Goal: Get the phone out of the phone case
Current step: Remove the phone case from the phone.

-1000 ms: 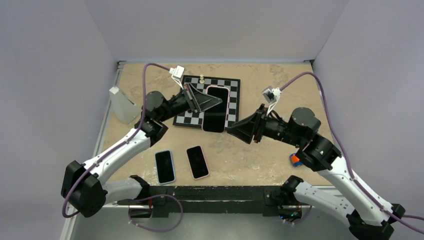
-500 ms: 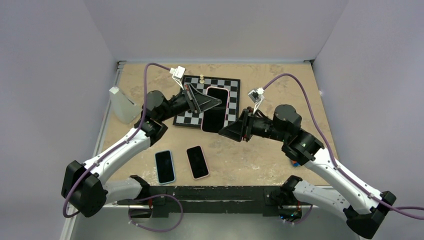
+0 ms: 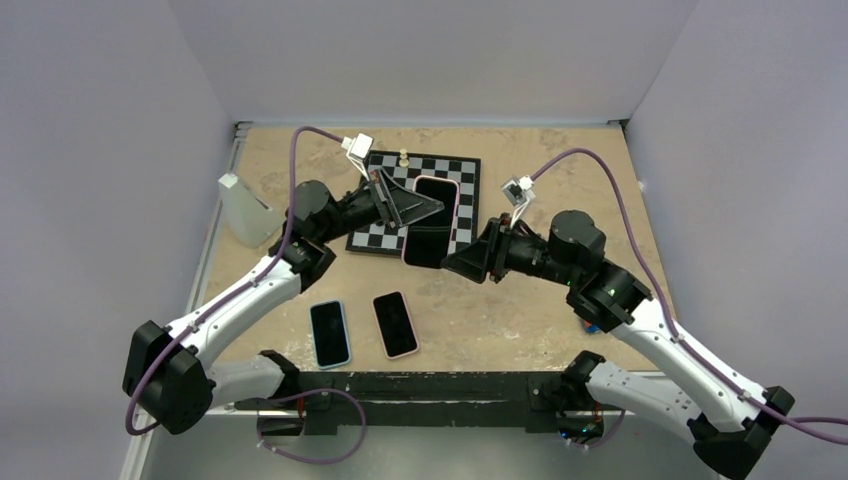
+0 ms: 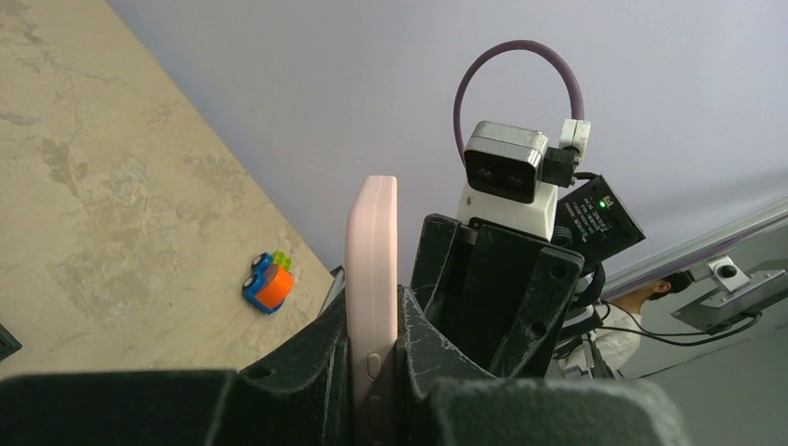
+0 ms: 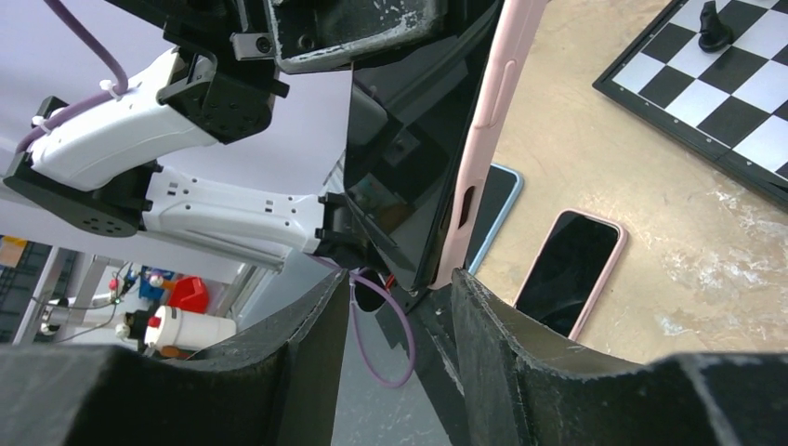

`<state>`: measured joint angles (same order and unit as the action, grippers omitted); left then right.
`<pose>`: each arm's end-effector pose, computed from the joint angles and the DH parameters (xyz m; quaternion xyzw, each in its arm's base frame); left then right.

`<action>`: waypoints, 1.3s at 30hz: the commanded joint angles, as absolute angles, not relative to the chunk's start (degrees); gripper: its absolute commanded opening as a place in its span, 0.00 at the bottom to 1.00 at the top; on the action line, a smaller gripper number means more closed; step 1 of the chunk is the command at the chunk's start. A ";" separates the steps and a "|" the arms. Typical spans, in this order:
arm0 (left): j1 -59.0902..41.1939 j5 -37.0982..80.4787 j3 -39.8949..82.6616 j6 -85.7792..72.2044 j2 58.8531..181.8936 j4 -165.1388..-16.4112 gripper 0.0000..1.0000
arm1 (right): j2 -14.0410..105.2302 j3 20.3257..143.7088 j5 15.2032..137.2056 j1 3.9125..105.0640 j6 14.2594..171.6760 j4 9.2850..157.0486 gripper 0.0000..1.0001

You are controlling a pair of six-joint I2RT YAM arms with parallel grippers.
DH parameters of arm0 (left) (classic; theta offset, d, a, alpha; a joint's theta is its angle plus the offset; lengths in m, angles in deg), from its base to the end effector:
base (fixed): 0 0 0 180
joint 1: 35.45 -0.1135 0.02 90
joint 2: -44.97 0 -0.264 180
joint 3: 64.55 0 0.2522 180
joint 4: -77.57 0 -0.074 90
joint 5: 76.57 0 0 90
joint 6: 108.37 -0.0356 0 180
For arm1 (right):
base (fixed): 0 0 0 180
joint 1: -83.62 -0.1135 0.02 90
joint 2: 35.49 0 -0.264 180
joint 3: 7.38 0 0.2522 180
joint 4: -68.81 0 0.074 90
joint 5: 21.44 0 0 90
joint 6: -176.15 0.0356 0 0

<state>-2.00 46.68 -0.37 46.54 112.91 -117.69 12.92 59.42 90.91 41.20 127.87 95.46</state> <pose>0.2180 -0.1674 0.3623 0.0489 0.6436 -0.6799 0.3481 0.1311 0.1381 0.3752 -0.1313 0.7411 0.5389 0.3783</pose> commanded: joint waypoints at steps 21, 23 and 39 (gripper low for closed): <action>-1.80 48.41 1.95 48.60 112.92 -123.24 0.00 | 14.51 59.56 92.08 41.35 129.34 89.02 0.41; -1.72 48.54 1.95 48.71 112.92 -123.29 0.00 | 14.71 59.48 92.18 41.34 129.39 88.88 0.41; -1.77 47.40 2.77 45.43 111.93 -118.94 0.00 | 12.74 59.75 91.59 41.42 129.28 90.78 0.40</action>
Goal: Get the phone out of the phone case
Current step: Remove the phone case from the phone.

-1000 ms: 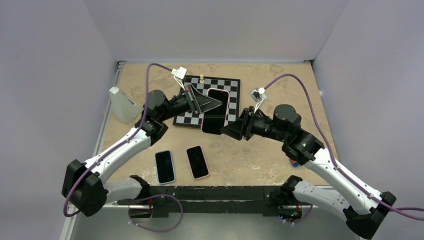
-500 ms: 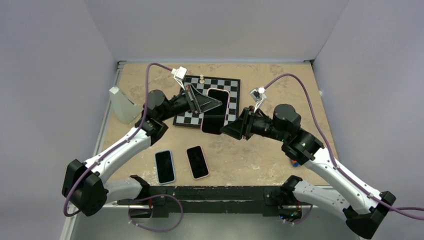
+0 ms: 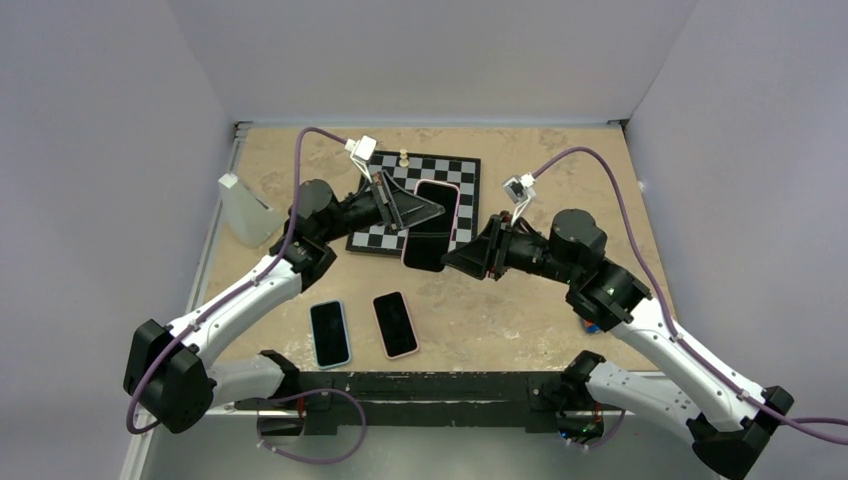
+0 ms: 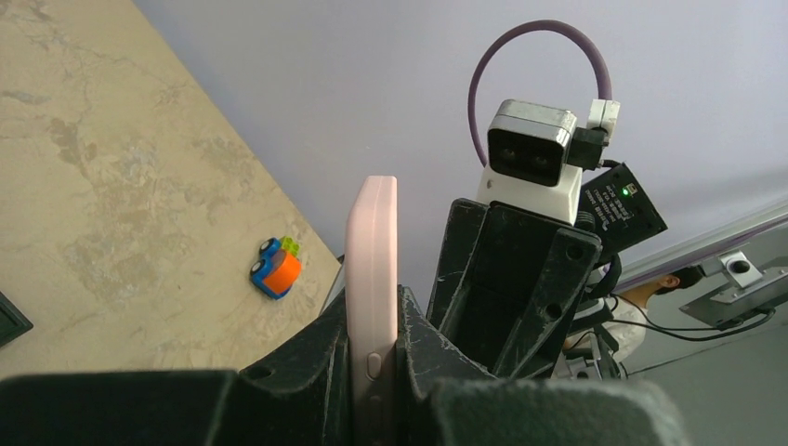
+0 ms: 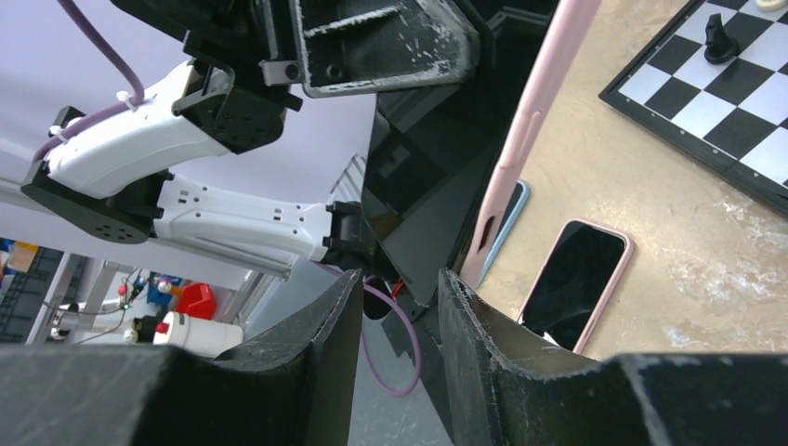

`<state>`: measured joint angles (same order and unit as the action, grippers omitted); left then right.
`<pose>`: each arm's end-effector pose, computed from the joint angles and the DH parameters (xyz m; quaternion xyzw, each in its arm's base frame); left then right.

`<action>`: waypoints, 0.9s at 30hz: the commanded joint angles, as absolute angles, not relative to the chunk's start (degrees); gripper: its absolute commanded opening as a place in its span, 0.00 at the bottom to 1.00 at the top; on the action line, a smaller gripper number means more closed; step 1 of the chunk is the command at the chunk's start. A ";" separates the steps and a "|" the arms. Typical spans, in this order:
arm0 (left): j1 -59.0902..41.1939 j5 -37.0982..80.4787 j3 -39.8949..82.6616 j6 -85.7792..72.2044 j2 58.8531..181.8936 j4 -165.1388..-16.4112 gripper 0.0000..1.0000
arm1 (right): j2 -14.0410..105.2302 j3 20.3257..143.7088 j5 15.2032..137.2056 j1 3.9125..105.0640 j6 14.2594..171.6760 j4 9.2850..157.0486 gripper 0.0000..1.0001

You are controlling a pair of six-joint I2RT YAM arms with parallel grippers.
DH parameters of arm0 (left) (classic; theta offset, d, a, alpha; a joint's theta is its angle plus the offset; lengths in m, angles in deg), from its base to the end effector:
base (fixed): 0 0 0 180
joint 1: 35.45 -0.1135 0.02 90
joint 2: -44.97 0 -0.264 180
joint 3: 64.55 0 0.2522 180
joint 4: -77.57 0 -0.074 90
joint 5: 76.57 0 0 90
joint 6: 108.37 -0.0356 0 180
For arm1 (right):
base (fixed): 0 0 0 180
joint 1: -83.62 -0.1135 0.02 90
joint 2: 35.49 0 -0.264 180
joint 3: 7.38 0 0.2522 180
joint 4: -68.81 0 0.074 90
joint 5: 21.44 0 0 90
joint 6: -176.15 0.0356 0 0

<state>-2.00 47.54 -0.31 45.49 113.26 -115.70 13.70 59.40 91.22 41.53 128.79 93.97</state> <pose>0.2193 -0.1688 0.3575 0.0531 0.6564 -0.6722 0.3383 0.1346 0.1401 0.3755 -0.1259 0.7382 0.5445 0.3778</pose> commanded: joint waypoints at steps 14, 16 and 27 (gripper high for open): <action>-1.70 47.68 2.73 46.72 112.02 -120.51 0.00 | 13.86 58.97 90.63 41.34 129.01 90.80 0.40; -1.72 47.96 2.74 47.19 112.40 -121.05 0.00 | 14.28 58.72 90.85 41.41 129.19 90.32 0.40; -1.55 48.93 1.49 53.18 113.23 -127.85 0.00 | 16.32 56.92 91.32 41.41 130.63 86.53 0.41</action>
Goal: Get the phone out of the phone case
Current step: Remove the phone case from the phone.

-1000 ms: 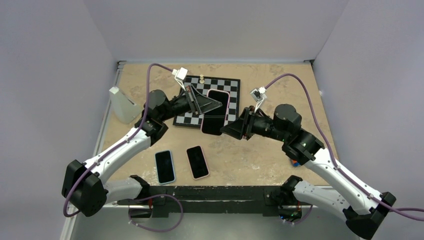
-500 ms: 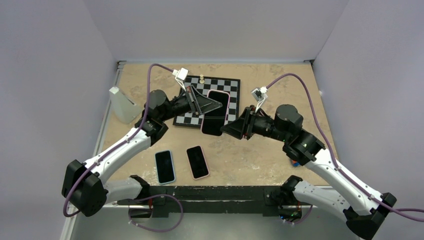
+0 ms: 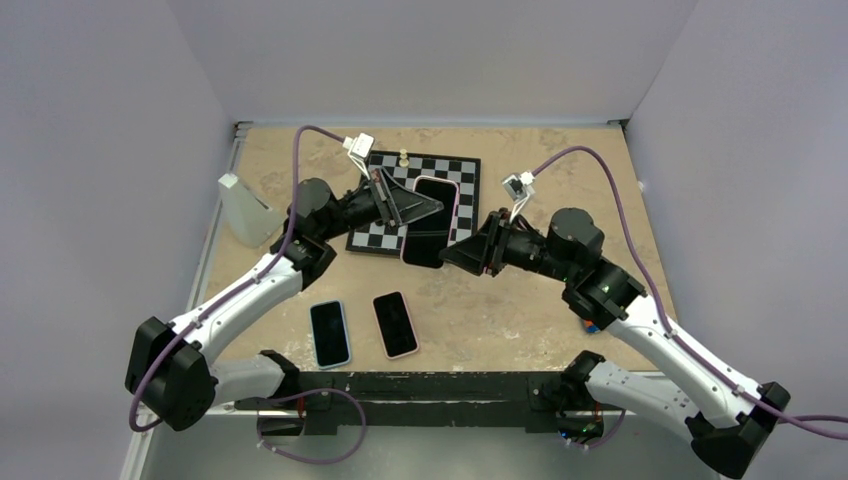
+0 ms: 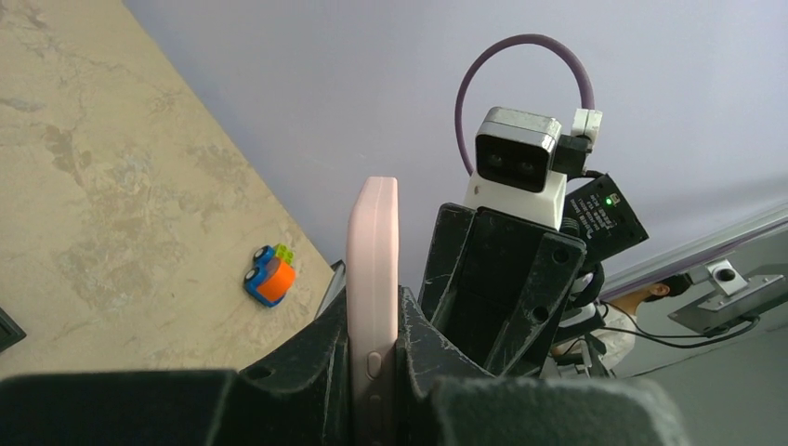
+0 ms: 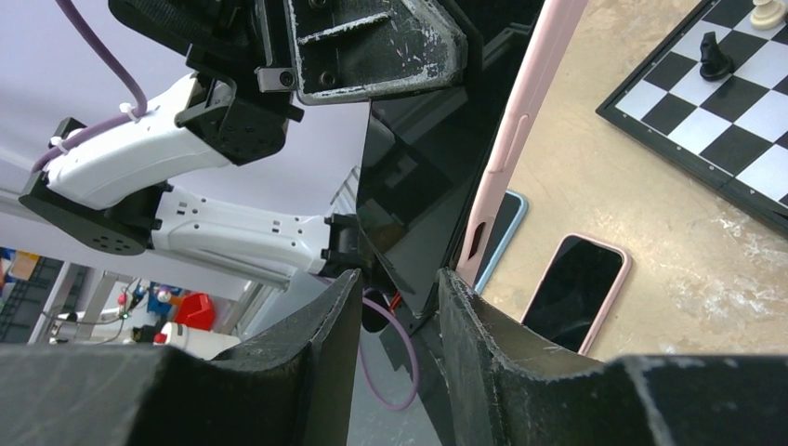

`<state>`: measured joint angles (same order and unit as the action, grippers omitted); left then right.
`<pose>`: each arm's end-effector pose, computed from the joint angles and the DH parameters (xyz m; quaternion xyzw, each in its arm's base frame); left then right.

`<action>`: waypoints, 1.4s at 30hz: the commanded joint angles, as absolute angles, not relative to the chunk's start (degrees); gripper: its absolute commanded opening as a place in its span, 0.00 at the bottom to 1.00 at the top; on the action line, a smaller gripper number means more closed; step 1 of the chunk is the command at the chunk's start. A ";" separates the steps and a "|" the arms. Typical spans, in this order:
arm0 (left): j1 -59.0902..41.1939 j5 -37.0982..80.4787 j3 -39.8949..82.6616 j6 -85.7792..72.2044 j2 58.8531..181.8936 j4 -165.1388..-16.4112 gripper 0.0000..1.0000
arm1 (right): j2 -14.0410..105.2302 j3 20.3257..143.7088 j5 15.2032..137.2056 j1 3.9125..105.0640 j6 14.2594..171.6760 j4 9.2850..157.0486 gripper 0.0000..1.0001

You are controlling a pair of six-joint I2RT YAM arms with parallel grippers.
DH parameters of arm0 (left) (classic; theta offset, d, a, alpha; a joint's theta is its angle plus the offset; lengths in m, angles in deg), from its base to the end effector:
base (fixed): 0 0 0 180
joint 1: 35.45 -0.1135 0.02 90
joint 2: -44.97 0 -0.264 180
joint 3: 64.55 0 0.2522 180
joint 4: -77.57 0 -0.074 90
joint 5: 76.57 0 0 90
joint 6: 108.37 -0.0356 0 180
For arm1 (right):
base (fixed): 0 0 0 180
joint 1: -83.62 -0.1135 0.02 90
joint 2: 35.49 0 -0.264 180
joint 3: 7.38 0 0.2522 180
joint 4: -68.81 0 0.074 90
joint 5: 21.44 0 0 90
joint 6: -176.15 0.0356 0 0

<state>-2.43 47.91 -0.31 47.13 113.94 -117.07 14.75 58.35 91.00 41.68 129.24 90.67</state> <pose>0.2225 -0.1686 0.3569 0.0460 0.6534 -0.6784 0.3327 0.1400 0.1441 0.3719 -0.1224 0.7323 0.5488 0.3841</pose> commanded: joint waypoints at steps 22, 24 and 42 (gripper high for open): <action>2.19 49.10 -0.59 62.18 114.29 -138.52 0.00 | 20.83 52.36 96.23 47.74 140.75 73.54 0.45; 2.22 49.42 -0.60 62.65 114.12 -138.80 0.00 | 20.53 51.40 97.62 49.79 140.77 72.52 0.46; 3.29 48.49 4.16 59.84 112.67 -132.98 0.00 | 26.72 57.72 85.11 48.53 126.37 89.51 0.55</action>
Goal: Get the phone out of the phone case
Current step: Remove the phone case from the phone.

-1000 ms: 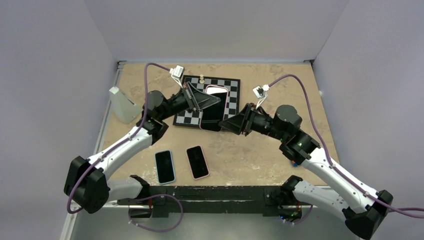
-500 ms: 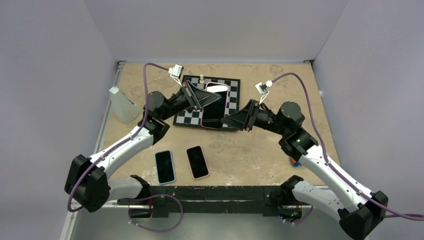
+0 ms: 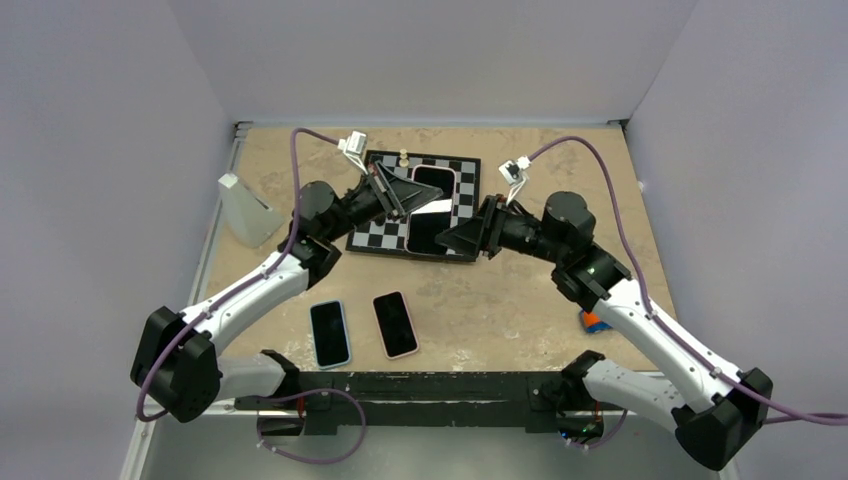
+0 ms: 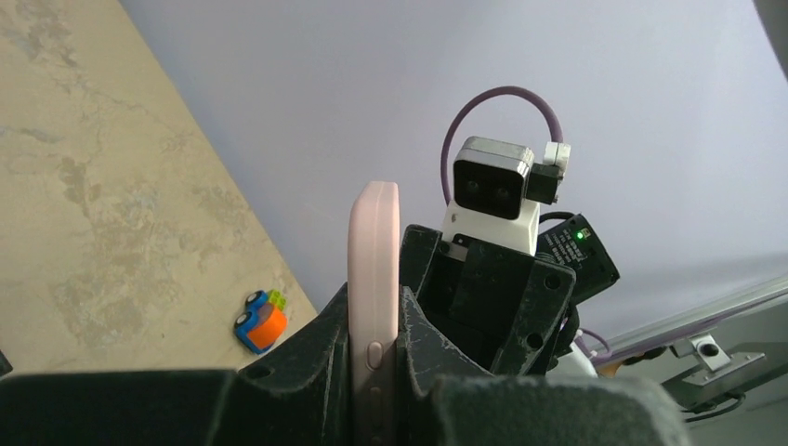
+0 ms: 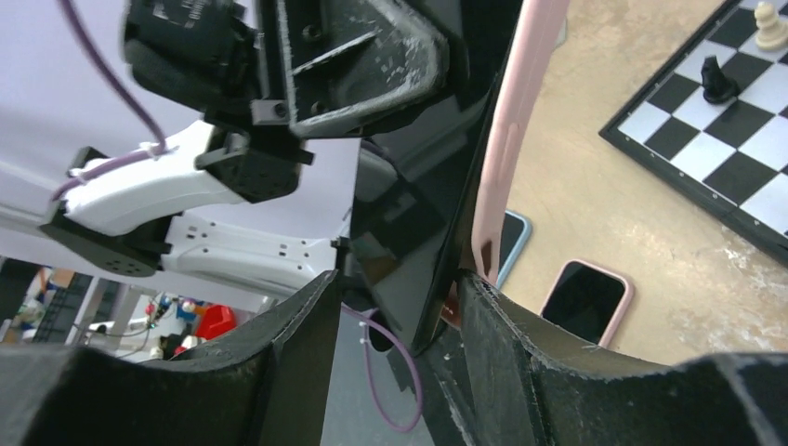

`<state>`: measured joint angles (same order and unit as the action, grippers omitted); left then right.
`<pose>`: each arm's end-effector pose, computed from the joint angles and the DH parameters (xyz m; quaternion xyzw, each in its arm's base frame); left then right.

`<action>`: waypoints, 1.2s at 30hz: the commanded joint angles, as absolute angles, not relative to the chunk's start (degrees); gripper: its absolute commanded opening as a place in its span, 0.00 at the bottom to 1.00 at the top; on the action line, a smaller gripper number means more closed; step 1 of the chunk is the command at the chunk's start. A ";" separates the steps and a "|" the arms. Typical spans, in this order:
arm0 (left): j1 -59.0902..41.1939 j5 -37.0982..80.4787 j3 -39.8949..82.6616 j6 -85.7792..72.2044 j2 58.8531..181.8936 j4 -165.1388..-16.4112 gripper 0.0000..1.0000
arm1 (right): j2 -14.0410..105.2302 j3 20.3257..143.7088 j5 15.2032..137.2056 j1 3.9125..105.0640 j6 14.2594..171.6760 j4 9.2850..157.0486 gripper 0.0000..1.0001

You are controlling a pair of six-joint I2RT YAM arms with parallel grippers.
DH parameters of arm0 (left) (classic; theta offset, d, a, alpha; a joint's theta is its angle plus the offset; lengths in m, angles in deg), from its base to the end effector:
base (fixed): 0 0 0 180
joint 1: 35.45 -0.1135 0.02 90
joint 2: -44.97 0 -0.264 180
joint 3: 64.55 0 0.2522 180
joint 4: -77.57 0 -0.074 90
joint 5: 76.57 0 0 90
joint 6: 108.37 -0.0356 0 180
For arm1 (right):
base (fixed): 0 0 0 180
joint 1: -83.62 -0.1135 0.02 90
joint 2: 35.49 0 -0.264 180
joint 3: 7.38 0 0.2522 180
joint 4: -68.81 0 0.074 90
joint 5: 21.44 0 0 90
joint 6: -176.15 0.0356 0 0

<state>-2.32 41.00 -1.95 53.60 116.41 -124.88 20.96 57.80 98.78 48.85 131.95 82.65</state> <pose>0.2320 -0.1711 0.3499 -0.0231 0.6286 -0.6955 0.3472 0.1768 0.1446 0.3625 -0.1066 0.7260 0.5680 0.3727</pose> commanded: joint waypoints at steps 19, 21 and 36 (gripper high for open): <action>3.84 55.79 3.62 61.43 115.88 -137.39 0.00 | 24.43 47.80 113.99 56.74 147.72 45.81 0.47; 4.21 58.54 4.49 61.21 116.52 -137.20 0.00 | 24.27 48.45 114.52 56.82 147.77 45.29 0.46; 5.66 54.60 7.32 38.98 107.94 -109.73 0.46 | 20.61 49.95 110.00 57.08 150.60 53.84 0.00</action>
